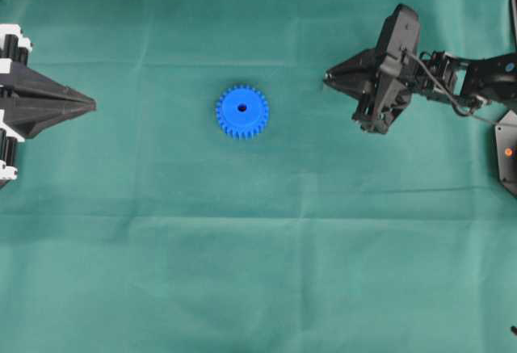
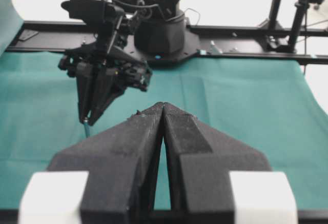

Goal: Insert the shaft placed at a random location into the center hole of the medium gear at another random location.
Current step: 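Close the right gripper on the silver shaft and lift it, then carry the shaft with the right gripper over the blue gear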

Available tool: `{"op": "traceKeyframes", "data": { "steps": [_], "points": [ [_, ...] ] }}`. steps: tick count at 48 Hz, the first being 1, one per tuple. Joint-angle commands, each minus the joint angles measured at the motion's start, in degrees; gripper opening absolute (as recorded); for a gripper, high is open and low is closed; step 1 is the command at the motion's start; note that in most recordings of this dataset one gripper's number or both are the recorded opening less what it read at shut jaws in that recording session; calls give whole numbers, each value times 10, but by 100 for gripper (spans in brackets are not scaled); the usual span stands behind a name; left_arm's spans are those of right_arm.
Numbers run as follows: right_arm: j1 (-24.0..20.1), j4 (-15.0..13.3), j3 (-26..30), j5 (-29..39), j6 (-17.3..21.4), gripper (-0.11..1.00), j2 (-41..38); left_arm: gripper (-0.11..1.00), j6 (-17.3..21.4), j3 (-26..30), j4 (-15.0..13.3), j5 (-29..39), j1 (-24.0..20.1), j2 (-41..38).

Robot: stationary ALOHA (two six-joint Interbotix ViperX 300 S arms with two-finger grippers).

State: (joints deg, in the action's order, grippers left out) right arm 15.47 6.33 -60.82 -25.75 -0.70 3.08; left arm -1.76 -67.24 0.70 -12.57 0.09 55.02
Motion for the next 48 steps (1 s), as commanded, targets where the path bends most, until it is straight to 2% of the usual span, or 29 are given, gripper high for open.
{"op": "traceKeyframes", "data": {
  "steps": [1,18,40,48],
  "points": [
    [2,1,18,22,5,13,34,0,-1,14,1,-4,1,-5],
    [1,-5,63,179,3,13,127,0,-1,14,1,-4,1,-5],
    [-4,-5,68,171,4,13,125,0,-1,14,1,-4,1,-5],
    [-22,-5,93,157,4,13,98,0,-1,14,1,-4,1,-5]
  ]
}}
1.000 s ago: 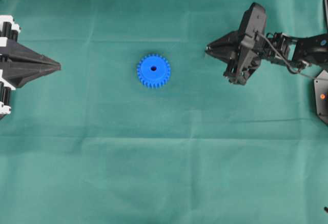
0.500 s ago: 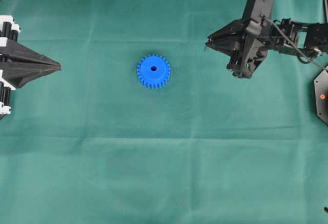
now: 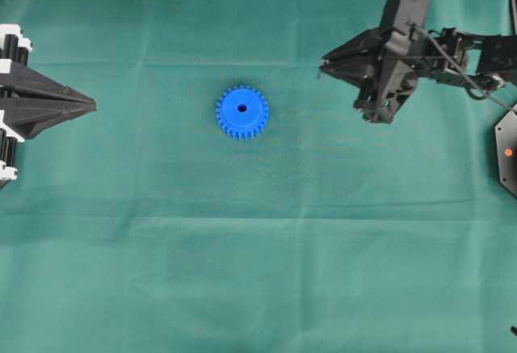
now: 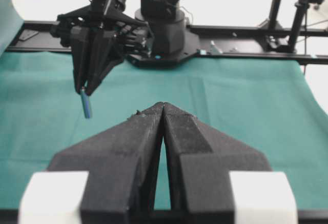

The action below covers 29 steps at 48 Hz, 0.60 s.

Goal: Insert the shaft placed at a random location into the center hole of the medium gear at another random location.
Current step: 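Carry the shaft with the right gripper over the blue gear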

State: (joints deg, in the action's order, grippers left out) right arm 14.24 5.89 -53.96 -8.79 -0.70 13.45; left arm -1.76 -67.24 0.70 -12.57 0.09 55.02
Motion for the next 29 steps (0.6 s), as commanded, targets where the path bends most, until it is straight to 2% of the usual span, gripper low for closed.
{"op": "traceKeyframes", "data": {
  "steps": [1,20,29],
  "points": [
    [-12,-1,29,-12,4,13,-10,0,-1,14,1,-4,1,-5],
    [-58,-7,161,-10,2,13,-117,0,-1,14,1,-4,1,-5],
    [-68,-15,205,-8,2,13,-154,0,-1,14,1,-4,1,-5]
  ]
}}
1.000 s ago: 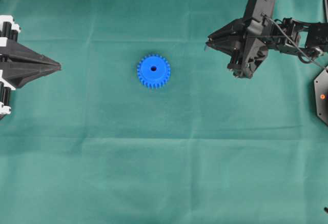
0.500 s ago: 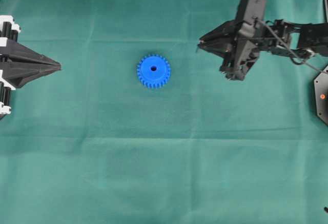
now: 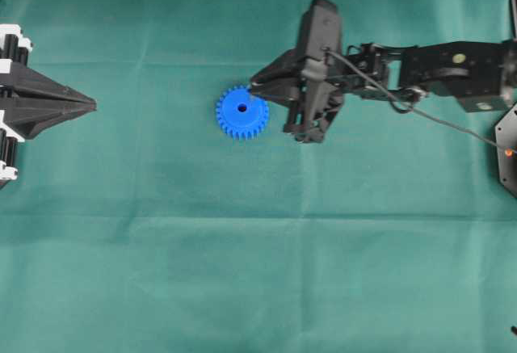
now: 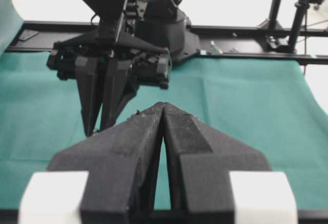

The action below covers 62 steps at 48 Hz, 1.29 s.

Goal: Insert the shaft placed at a random location into the center hole of the medium gear at another random location.
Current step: 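Carry the shaft with the right gripper over the blue gear, then align the held shaft above the gear's center hole with the right gripper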

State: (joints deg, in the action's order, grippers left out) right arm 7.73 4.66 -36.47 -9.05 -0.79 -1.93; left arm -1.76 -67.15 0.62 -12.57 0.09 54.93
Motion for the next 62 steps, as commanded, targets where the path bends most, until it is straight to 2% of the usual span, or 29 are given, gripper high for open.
{"op": "traceKeyframes", "data": {
  "steps": [1,35,62],
  "points": [
    [-3,-3,33,-4,3,13,-3,0,-1,13,2,-4,1,-4],
    [-4,4,38,-7,7,13,-53,0,0,12,2,-4,1,-4],
    [-4,2,30,-4,4,13,-9,0,0,13,2,-4,1,-4]
  ]
}}
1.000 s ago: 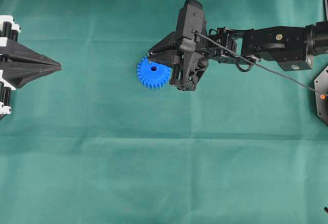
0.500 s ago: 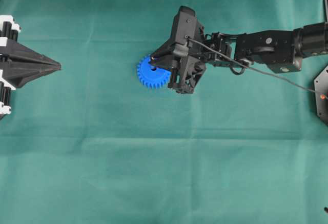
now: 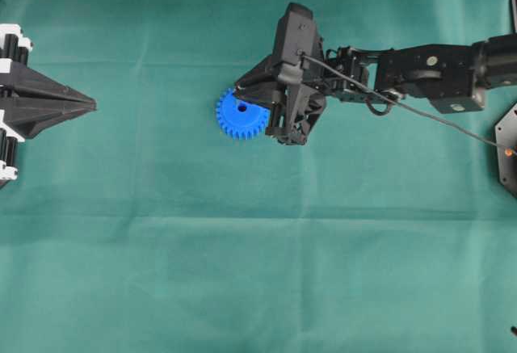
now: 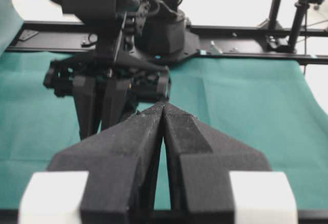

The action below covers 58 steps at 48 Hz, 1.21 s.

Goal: Insert the shaft placed at a random location into the center hole of the medium gear at another random location.
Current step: 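Align the held shaft above the gear's center hole with the right gripper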

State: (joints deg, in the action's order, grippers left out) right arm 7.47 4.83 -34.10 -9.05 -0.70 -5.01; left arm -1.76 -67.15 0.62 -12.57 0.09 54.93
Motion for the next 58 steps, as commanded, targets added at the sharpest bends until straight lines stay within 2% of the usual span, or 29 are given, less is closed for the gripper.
{"op": "traceKeyframes", "data": {
  "steps": [1,29,58],
  "points": [
    [-2,-1,5,-3,4,13,22,0,0,13,2,-4,1,-4],
    [-6,4,5,-14,5,13,-25,0,0,12,2,-4,1,-4],
    [-5,-4,1,-11,2,13,16,0,0,12,2,-2,1,-4]
  ]
}}
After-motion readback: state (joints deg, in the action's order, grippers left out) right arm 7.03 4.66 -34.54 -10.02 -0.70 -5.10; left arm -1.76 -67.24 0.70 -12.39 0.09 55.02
